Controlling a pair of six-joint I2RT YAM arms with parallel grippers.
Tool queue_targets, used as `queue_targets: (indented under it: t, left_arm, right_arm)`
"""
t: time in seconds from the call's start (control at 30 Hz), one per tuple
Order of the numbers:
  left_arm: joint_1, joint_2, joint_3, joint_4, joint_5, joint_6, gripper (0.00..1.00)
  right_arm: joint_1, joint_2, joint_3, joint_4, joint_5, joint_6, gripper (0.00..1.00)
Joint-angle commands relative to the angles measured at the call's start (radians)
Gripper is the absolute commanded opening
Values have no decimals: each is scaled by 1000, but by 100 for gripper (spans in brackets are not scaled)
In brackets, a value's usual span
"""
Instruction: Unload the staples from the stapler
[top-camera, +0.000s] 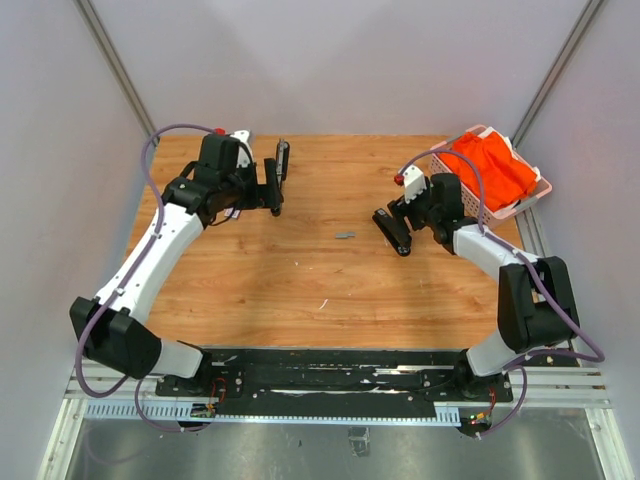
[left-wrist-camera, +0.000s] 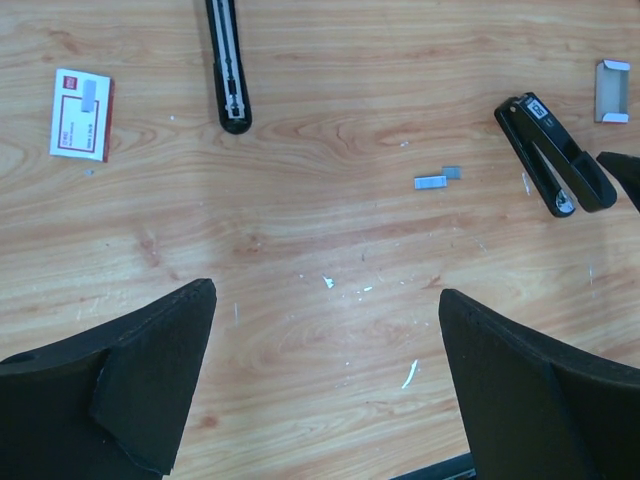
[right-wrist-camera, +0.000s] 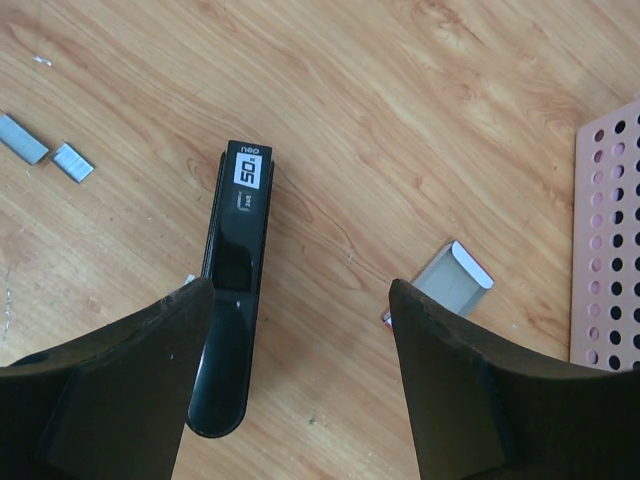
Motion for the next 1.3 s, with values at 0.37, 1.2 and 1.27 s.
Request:
queue_targets:
  t: [0.37, 1.2, 1.27]
  left_arm:
    - [-33, 51, 4, 26, 115, -44, 98]
    - [-93, 89, 1, 88, 245, -68, 98]
    - [-105, 87, -4, 90, 235, -55, 98]
  right_arm:
    - [-27, -26, -19, -78, 20, -86, 73]
    - [-8, 134, 144, -176, 1, -73, 73]
    - [-8, 123, 139, -184, -16, -72, 73]
